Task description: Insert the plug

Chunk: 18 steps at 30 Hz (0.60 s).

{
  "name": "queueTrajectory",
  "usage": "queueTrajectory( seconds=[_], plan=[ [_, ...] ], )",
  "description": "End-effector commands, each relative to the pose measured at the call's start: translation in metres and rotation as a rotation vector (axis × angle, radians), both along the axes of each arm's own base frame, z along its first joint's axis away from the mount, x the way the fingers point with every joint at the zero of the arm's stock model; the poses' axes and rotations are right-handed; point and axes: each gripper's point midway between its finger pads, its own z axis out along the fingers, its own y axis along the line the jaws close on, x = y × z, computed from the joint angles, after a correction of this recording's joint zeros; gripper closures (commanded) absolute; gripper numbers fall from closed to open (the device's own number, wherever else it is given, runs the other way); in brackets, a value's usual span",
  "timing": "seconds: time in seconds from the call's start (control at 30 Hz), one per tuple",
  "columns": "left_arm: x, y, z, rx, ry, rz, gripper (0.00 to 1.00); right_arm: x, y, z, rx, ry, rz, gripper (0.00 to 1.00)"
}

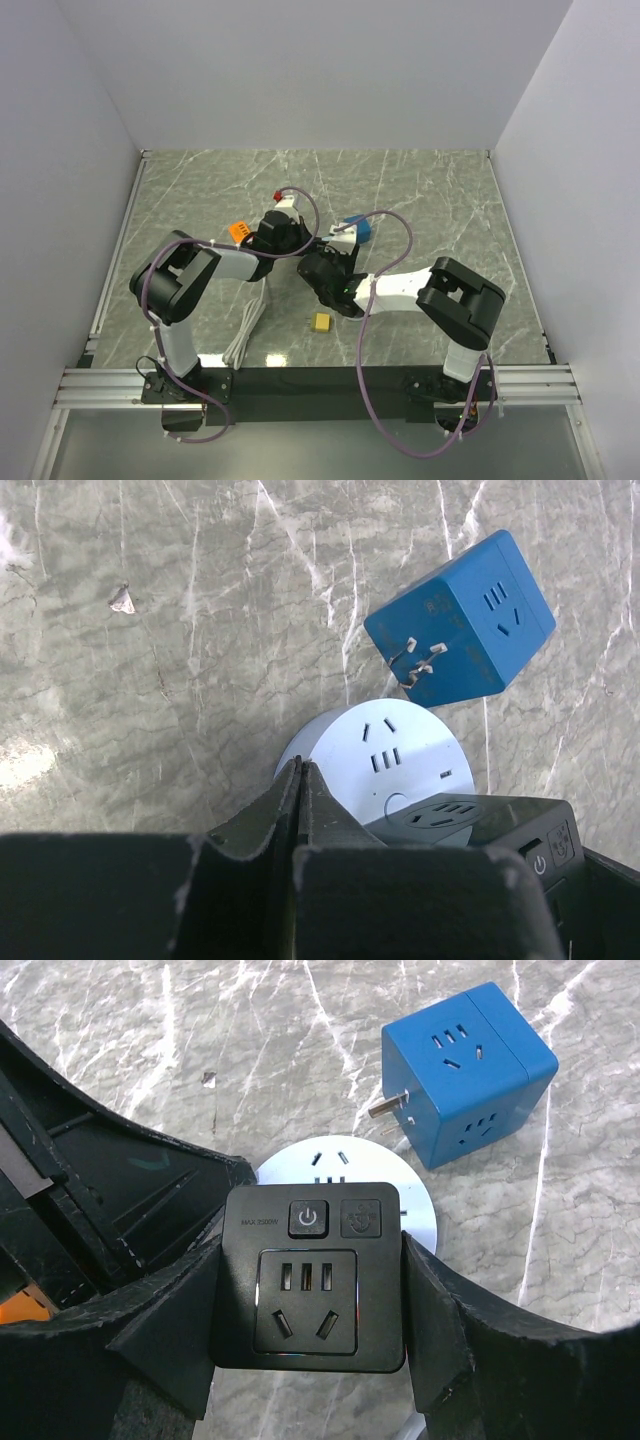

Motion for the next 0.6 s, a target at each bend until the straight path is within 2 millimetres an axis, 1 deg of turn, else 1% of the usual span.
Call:
queueTrajectory(
  seconds=[0.0,0.07,0.13,0.17,0.23,0.27,0.3,0.33,0.37,0.4,0.47,0.5,0.57],
  plan=[
    [-0.021,-0.007,-0.016,0.043,0.058,-0.062,0.94,-0.105,-0.04,-0.134,-0.228,0.549,0.192,1.0],
    [-0.019,-0.004,-0.008,0.048,0.037,-0.05,0.94,-0.097,-0.031,-0.119,-0.215,0.517,0.206,1.0],
    [-0.019,-0.002,-0.005,0.051,0.032,-0.042,0.9,-0.093,-0.027,-0.108,-0.216,0.504,0.214,1.0],
    [-0.018,-0.001,0.002,0.048,0.017,-0.036,0.88,-0.087,-0.019,-0.097,-0.204,0.482,0.223,1.0],
    [-0.018,0.002,0.006,0.053,0.011,-0.028,0.81,-0.08,-0.012,-0.085,-0.197,0.462,0.235,1.0],
    [-0.016,0.004,0.013,0.054,-0.008,-0.013,0.78,-0.077,-0.008,-0.079,-0.191,0.451,0.248,0.99],
    [-0.016,0.006,0.015,0.059,-0.012,-0.007,0.73,-0.075,-0.006,-0.075,-0.183,0.448,0.254,0.98],
    [-0.016,0.009,0.017,0.068,-0.014,0.0,0.7,-0.072,-0.001,-0.068,-0.172,0.434,0.259,0.9],
    [-0.016,0.011,0.023,0.067,-0.028,0.009,0.68,-0.07,-0.001,-0.064,-0.175,0.427,0.262,0.84],
    [-0.015,0.014,0.026,0.071,-0.036,0.022,0.61,-0.069,-0.001,-0.061,-0.18,0.423,0.261,0.71],
    [-0.015,0.017,0.033,0.071,-0.047,0.031,0.57,-0.063,0.0,-0.051,-0.174,0.396,0.254,0.62],
    [-0.014,0.019,0.034,0.07,-0.05,0.035,0.55,-0.062,-0.001,-0.048,-0.176,0.392,0.254,0.56],
    [-0.013,0.02,0.041,0.067,-0.059,0.038,0.54,-0.058,-0.001,-0.036,-0.162,0.364,0.252,0.51]
  ],
)
